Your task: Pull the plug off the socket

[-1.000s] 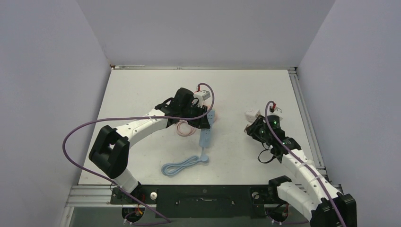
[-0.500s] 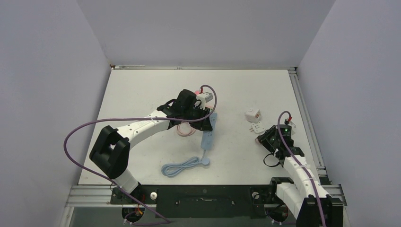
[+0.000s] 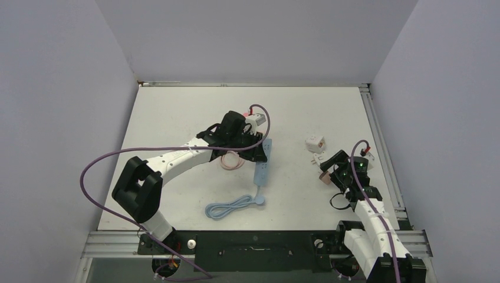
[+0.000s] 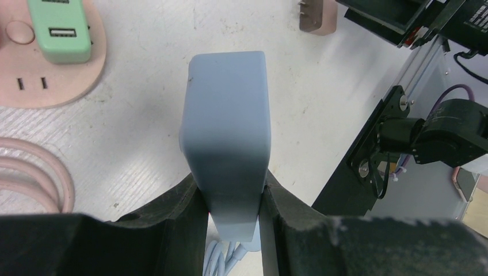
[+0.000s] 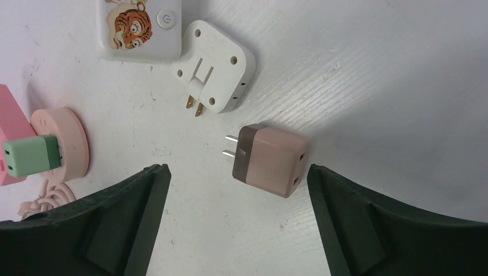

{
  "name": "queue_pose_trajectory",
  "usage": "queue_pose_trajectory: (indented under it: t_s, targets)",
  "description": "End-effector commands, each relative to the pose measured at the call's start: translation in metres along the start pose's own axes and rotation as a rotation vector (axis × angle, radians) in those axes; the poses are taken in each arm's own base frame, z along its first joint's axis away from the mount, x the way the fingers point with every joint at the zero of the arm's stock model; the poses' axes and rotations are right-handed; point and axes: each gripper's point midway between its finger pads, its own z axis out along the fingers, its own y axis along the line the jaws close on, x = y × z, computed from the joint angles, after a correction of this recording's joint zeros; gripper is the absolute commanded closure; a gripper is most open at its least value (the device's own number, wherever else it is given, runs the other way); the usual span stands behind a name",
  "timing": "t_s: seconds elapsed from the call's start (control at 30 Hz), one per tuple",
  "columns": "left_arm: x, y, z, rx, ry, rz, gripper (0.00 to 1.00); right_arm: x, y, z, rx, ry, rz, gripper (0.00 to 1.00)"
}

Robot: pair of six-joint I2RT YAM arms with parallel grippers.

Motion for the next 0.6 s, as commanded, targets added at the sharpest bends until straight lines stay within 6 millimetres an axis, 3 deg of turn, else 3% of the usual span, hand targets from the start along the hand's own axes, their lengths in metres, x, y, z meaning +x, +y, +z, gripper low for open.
queue_pose_trajectory:
  t_s: [0.0,0.23,0.4,0.57]
  targets:
    - [-0.048,-0.037,0.012,0.095,-0.129,-0.001,1.0,-0.02,0.022,-0.008,-0.07,-0.048,-0.001,0.04]
    - [-0.098,-0.063,0.056,0.154,-0.211,-0.042,1.0,-0.037,0.04,-0.023,-0.121,-0.085,-0.022,0.0]
    - [-0.119,-0.055,0.101,0.137,-0.234,-0.049,0.98,-0.05,0.045,-0.036,-0.115,-0.124,-0.051,0.05]
    - [-0.116,-0.038,0.14,0.106,-0.166,-0.065,0.9,-0.061,0.054,-0.045,-0.134,-0.156,-0.061,0.07]
